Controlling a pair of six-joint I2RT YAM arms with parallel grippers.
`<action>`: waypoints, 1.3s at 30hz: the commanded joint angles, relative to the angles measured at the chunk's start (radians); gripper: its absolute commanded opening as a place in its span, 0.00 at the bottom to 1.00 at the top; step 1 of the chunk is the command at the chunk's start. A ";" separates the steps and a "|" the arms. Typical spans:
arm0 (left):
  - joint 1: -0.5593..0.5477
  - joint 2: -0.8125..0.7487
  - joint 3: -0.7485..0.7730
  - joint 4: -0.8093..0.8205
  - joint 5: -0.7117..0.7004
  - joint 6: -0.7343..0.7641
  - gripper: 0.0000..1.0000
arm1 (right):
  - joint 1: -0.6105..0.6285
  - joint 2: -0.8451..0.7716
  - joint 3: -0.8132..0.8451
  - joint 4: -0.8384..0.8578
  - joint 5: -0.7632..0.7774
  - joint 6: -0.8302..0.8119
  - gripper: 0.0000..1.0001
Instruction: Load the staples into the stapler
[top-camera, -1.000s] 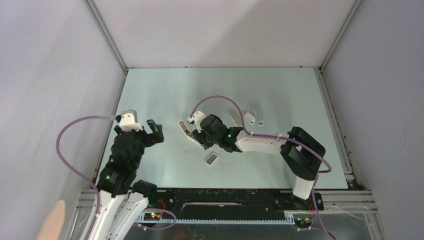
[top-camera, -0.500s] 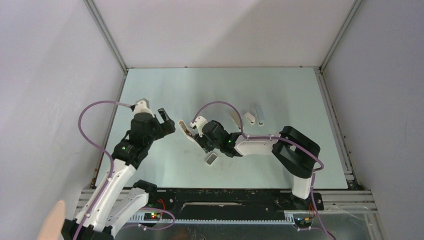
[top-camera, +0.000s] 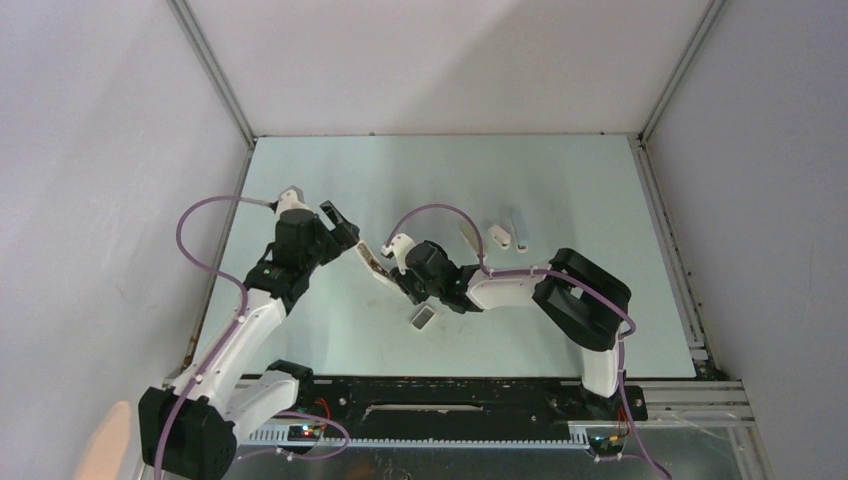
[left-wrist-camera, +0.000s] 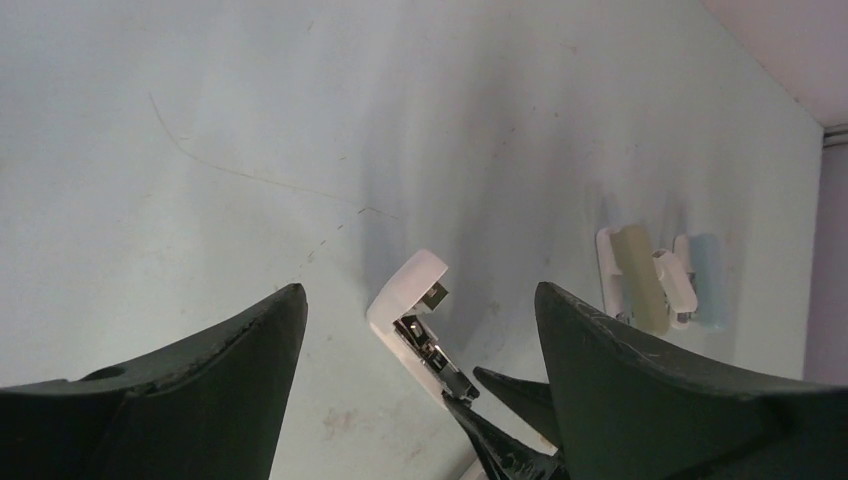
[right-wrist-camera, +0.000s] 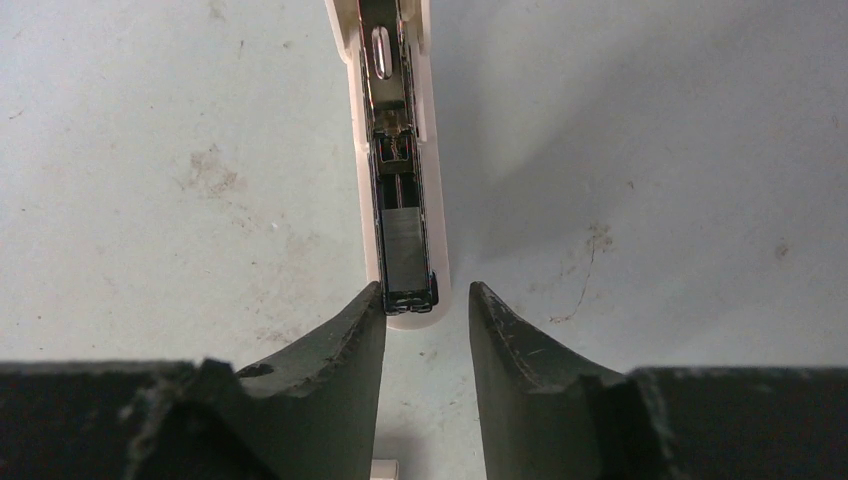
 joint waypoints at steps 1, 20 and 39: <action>0.049 0.043 -0.028 0.136 0.096 -0.066 0.86 | -0.003 0.012 0.001 0.060 -0.020 -0.012 0.35; 0.084 0.213 -0.077 0.276 0.209 -0.097 0.57 | -0.003 0.025 0.001 0.074 -0.038 -0.023 0.14; 0.064 0.106 -0.226 0.383 0.331 -0.122 0.25 | -0.002 0.029 0.000 0.080 -0.033 -0.022 0.12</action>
